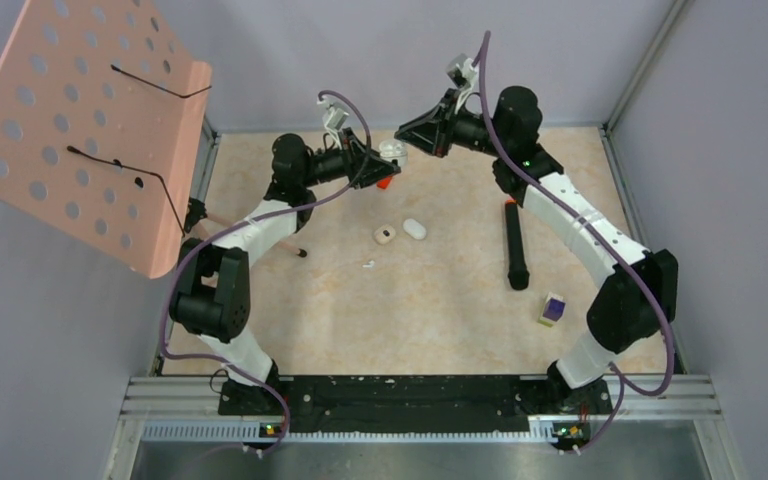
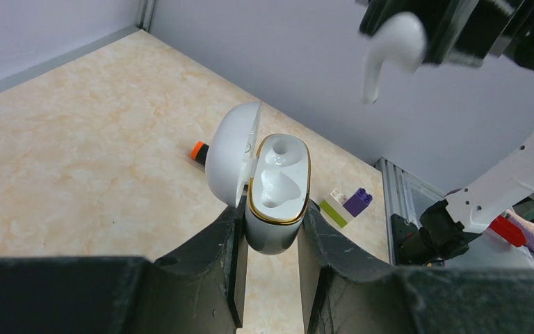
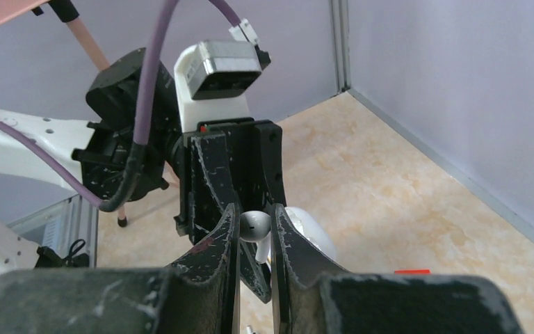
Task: Insert the wireless bluetooth earbuds into the charging case
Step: Pick up the earbud from the center of the board, then place the earbud in the charging case.
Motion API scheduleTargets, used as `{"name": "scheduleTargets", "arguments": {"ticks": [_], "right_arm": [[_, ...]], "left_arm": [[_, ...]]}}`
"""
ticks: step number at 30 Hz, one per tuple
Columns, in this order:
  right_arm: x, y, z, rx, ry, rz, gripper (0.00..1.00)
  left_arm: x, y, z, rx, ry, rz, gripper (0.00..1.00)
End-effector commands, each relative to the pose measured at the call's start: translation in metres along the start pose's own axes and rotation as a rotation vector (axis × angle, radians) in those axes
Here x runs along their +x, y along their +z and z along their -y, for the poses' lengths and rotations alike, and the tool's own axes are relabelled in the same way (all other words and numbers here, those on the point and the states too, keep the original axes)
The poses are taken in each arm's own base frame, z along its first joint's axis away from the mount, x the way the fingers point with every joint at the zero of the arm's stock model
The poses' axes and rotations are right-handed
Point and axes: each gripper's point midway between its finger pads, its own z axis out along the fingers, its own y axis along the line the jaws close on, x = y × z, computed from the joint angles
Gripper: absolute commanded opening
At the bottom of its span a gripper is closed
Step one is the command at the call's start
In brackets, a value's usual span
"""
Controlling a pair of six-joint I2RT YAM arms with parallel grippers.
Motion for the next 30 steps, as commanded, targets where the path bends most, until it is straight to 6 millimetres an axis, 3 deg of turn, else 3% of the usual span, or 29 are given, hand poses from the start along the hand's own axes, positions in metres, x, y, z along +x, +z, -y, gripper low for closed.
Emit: {"name": "scheduleTargets", "arguments": {"ticks": [1, 8, 17, 30], "right_arm": [[-0.044, -0.008, -0.019, 0.057, -0.127, 0.153, 0.06], [-0.037, -0.001, -0.025, 0.066, -0.161, 0.153, 0.06], [-0.029, -0.002, -0.016, 0.117, -0.175, 0.160, 0.06], [-0.021, -0.001, -0.019, 0.144, -0.237, 0.179, 0.06]], "left_arm": [[-0.044, 0.002, 0.032, 0.047, 0.108, 0.077, 0.00], [-0.052, 0.001, 0.041, 0.067, 0.137, 0.086, 0.00], [-0.061, 0.001, 0.048, 0.082, 0.161, 0.100, 0.00], [-0.068, 0.000, 0.054, 0.091, 0.173, 0.107, 0.00]]}}
